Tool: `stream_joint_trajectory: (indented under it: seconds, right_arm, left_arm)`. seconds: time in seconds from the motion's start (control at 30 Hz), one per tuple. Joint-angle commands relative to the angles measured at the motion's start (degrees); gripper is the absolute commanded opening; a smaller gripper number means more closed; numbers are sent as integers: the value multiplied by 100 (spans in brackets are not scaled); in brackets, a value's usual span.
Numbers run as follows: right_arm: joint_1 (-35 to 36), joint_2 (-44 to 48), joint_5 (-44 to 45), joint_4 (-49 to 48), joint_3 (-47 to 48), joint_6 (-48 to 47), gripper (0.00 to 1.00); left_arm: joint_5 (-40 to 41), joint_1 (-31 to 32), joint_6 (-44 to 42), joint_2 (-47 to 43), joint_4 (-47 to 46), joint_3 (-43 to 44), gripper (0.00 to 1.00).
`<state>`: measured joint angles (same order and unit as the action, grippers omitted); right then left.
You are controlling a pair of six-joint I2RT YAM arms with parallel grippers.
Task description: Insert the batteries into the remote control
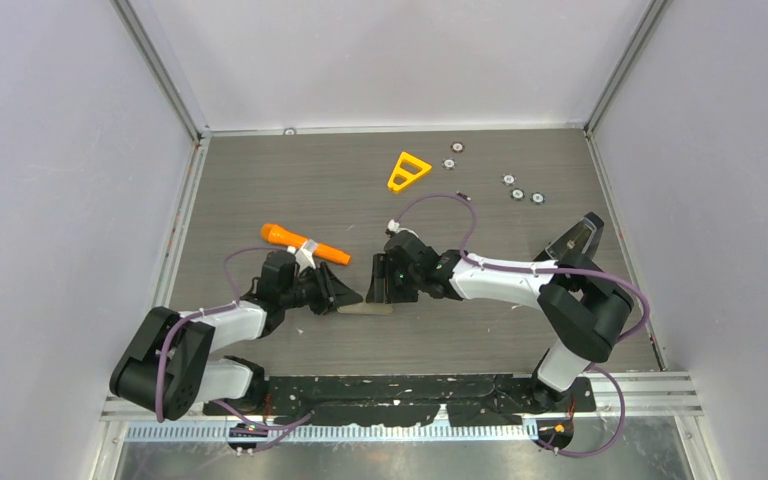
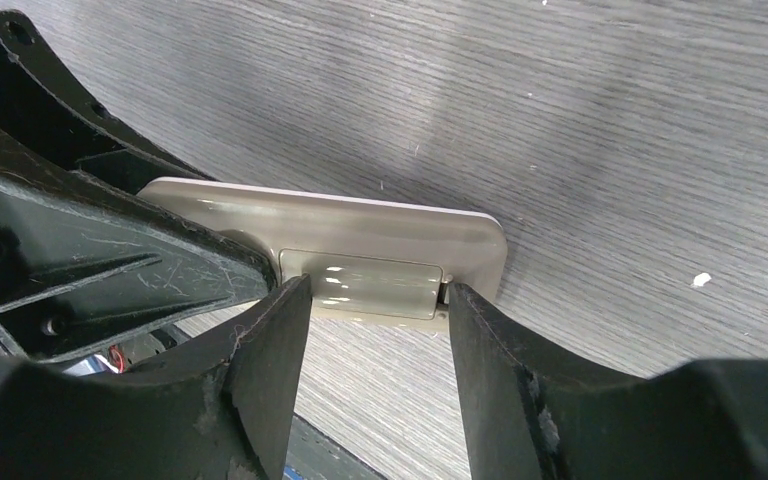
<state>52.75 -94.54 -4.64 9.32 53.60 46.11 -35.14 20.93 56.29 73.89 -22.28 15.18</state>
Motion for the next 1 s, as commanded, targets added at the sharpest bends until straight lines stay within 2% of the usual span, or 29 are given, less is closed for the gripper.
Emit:
stream_joint_trajectory:
  seconds: [0.0,0.37,0.97]
  right_arm:
    - [25,114,-219,110,223,-280,58]
    - [11,57,-336,653,576,-665,58]
    - [16,-263,-289,544,784,-650,63]
  left_arm:
    - [872,25,-760,132,608,-251,0]
    - [1312,139,-1530,-396,1037,-158,0]
    - [1365,227,-1634,-286,1059,-140,0]
